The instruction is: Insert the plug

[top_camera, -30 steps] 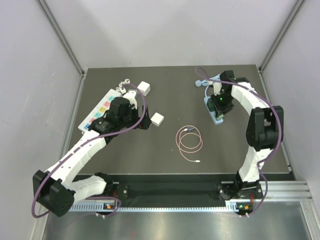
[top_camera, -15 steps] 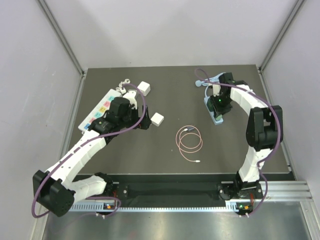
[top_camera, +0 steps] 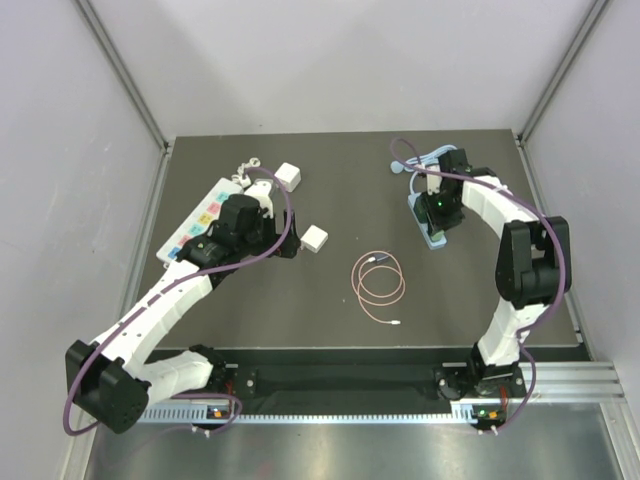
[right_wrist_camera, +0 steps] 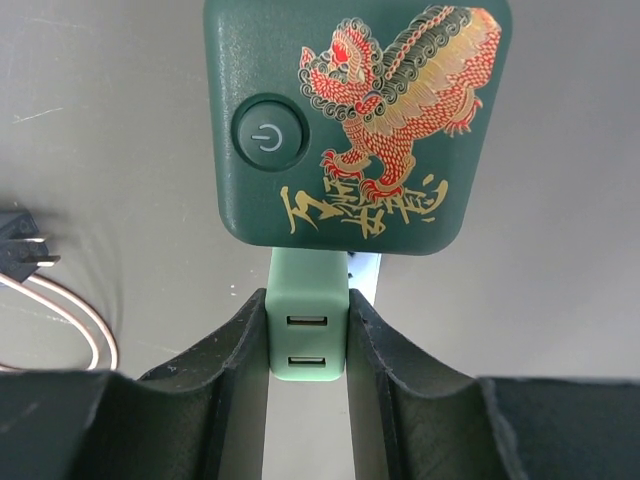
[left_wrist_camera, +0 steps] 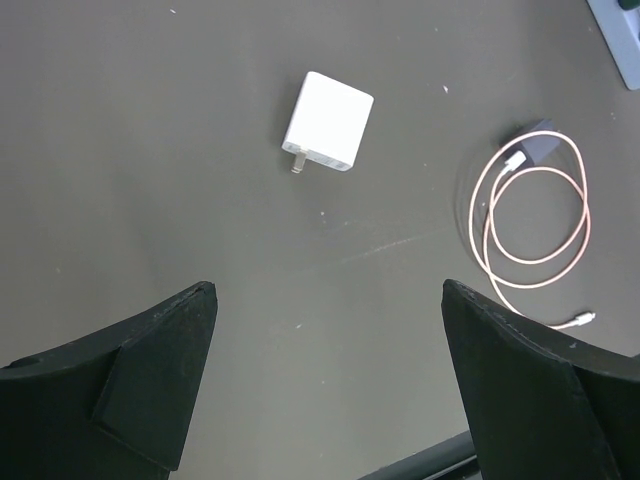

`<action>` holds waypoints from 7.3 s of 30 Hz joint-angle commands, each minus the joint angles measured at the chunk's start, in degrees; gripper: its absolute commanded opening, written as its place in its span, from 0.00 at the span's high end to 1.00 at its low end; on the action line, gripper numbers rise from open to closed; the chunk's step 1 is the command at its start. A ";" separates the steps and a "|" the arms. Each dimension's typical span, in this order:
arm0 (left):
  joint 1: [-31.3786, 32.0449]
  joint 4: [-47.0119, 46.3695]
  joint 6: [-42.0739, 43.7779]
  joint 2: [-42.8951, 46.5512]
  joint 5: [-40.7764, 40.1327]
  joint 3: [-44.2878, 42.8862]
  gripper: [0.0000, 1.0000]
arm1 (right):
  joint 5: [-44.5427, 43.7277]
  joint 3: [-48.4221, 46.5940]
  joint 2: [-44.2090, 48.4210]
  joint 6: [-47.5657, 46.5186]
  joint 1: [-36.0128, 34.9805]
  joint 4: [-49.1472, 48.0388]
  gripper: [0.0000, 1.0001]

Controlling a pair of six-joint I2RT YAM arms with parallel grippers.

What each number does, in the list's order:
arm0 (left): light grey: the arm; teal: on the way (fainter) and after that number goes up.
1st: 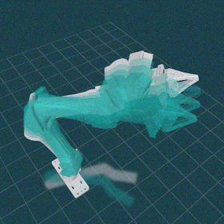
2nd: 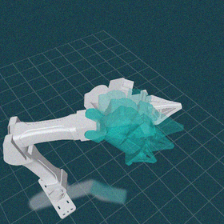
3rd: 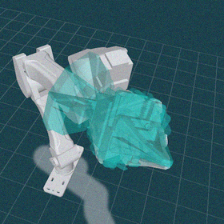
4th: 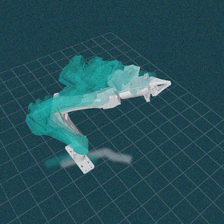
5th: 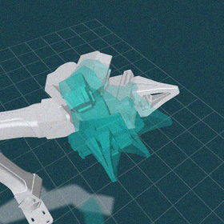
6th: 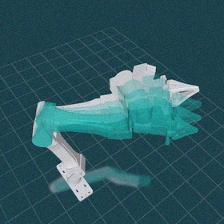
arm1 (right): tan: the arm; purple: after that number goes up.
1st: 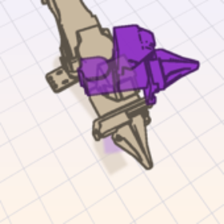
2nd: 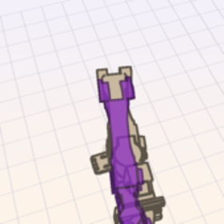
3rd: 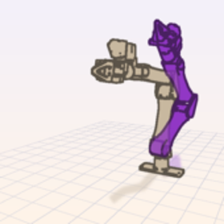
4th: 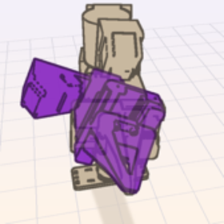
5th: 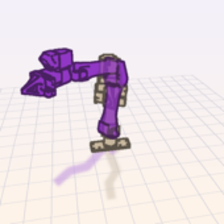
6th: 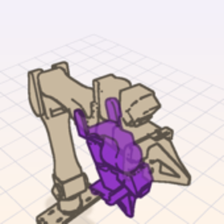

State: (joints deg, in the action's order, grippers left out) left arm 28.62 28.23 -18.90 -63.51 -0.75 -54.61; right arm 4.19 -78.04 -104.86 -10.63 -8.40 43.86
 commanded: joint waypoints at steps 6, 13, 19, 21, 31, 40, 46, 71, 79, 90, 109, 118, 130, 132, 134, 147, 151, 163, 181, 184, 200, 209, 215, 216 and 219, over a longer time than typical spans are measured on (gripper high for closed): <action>-0.06 0.86 -2.98 -1.44 -3.82 -2.25 0.05 | -5.68 -0.09 5.18 2.28 -1.09 3.34 0.45; 0.03 0.16 -4.57 -12.49 -3.11 -7.17 0.07 | -6.90 -0.90 14.49 5.53 -3.36 4.05 0.01; 0.03 -2.92 -0.89 -25.06 -3.47 -10.77 0.13 | -8.40 11.22 29.60 13.17 -13.63 -7.62 0.00; 0.03 -3.00 1.13 -28.15 -3.12 -13.06 0.14 | -8.58 11.77 31.64 18.09 -14.80 -8.35 0.00; 0.73 -2.21 9.93 -45.30 -0.39 -26.86 0.20 | -4.37 15.55 38.76 20.74 -14.89 -13.18 0.00; 2.93 -4.58 9.58 -49.43 -2.14 -23.71 0.28 | -1.47 18.01 39.11 21.79 -14.01 -15.55 0.00; 5.22 -7.92 9.84 -47.86 -5.83 -19.50 0.74 | 3.18 18.98 39.91 23.72 -11.81 -16.61 0.00; 32.55 -13.46 17.14 -4.70 -10.76 -5.68 1.00 | 46.35 17.57 29.10 44.56 -18.66 -35.24 0.21; 32.99 -13.55 17.66 -4.96 -10.94 -5.86 1.00 | 48.99 23.54 31.91 41.40 -19.10 -33.92 0.38; 33.17 -15.66 18.37 -6.10 -9.08 -5.07 1.00 | 55.83 27.24 29.45 43.23 -21.30 -41.81 0.67; 26.50 -12.77 15.99 -10.31 -18.67 -8.75 0.23 | 47.50 26.98 29.18 38.76 -4.96 -42.03 1.00; -8.55 -2.32 14.24 -26.38 -20.07 -22.97 0.17 | 37.83 30.49 36.48 38.06 -5.65 -41.58 1.00; -33.89 10.44 5.80 -58.91 -20.60 -54.00 0.48 | 35.28 29.44 38.06 33.22 -6.45 -38.58 1.00; -36.43 10.71 4.05 -63.03 -20.17 -56.56 0.51 | 35.28 29.35 37.80 33.04 -6.45 -38.49 1.00; -37.67 12.37 2.90 -66.12 -18.68 -61.30 0.54 | 35.19 29.35 37.80 32.96 -6.54 -38.58 1.00; -37.41 11.59 2.29 -70.36 -5.32 -55.37 0.68 | 30.97 28.47 37.36 30.85 -8.03 -34.72 1.00; -36.36 12.55 -0.87 -68.42 -1.45 -49.48 0.71 | 29.04 27.85 38.23 30.94 -8.91 -32.61 1.00; -24.76 3.07 -4.22 -52.17 5.94 -25.38 0.72 | 20.96 24.61 38.07 31.99 -14.36 -28.83 1.00; -23.68 -0.36 -12.55 -32.15 14.01 -13.25 0.40 | 8.20 -3.07 9.42 5.91 -30.44 -27.42 1.00; -28.07 -2.91 -14.76 -27.83 19.90 -9.65 0.02 | 10.57 -7.12 4.33 -1.66 -31.58 -29.09 1.00; -40.84 -9.07 -23.46 -21.84 25.45 4.60 0.02 | 15.95 -33.40 -17.66 -15.72 -38.43 -9.77 1.00; -41.01 -10.47 -24.79 -17.88 24.92 6.62 0.02 | 10.41 -38.68 -22.49 -17.23 -39.59 -0.80 1.00; -41.01 -11.70 -25.40 -17.97 26.77 7.15 0.02 | 8.73 -40.26 -23.73 -18.45 -39.32 1.76 1.00; -41.01 -11.79 -25.31 -17.88 26.77 7.15 0.02 | 9.26 -40.17 -23.73 -18.55 -39.23 1.67 1.00; -40.93 -12.23 -25.23 -16.83 26.25 7.85 0.02 | 10.83 -40.26 -24.43 -18.98 -38.79 1.58 1.00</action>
State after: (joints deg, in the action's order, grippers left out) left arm -12.03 19.11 -43.68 -82.91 24.91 -47.83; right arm 13.85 -115.66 -128.11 -28.05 -47.55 44.69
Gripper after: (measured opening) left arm 0.983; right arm 0.346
